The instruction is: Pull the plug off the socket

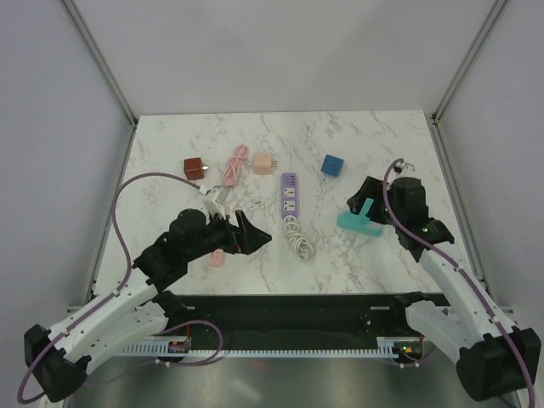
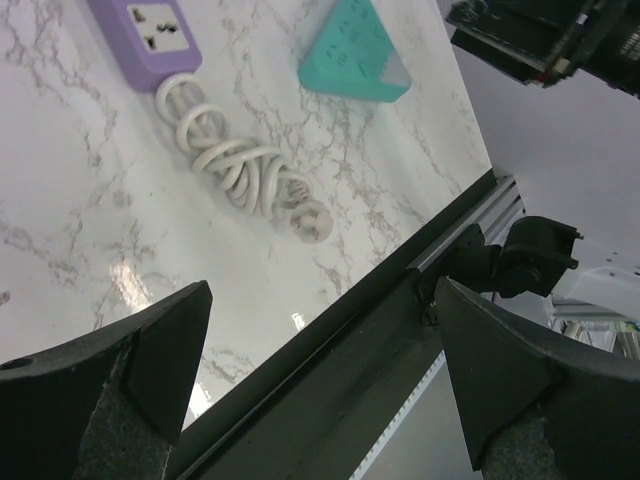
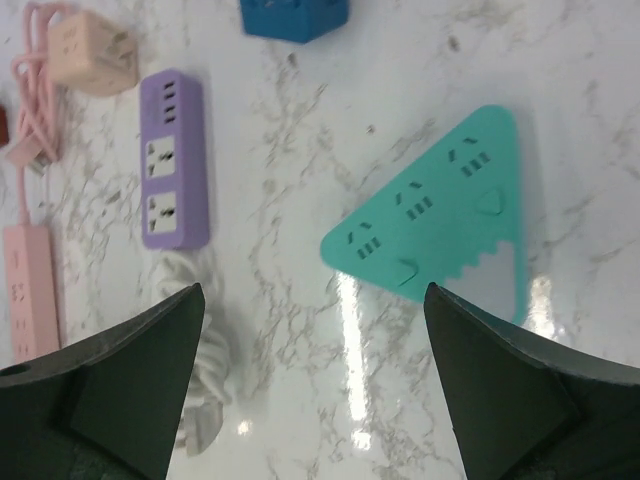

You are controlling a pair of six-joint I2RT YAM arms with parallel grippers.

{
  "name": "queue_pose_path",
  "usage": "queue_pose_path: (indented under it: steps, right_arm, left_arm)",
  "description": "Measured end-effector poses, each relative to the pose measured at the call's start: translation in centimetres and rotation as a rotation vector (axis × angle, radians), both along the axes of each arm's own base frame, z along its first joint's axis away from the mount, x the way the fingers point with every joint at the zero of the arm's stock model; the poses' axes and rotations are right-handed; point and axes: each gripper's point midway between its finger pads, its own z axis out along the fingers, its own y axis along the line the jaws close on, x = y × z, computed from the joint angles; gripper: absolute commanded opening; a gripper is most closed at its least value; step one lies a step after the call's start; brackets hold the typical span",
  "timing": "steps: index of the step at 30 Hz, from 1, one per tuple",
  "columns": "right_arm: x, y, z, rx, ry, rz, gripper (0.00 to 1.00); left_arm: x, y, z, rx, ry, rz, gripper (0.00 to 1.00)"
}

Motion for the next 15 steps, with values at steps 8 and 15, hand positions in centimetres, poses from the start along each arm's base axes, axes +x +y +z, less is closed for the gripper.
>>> queue_pose_path:
  steps: [8,15]
  right_arm:
    - [-6.7,6.9,-3.9,0.063,0.032,0.199,0.98]
    - [-10.3,11.1,-6.0,0.041,0.065,0.311,0.98]
  left_arm:
    - [-3.1,2.7,-4.3,-0.082,0.077,0.060,1.00]
    - [-4.0,3.7,-3.9,-0.200,0.038,0.087,1.00]
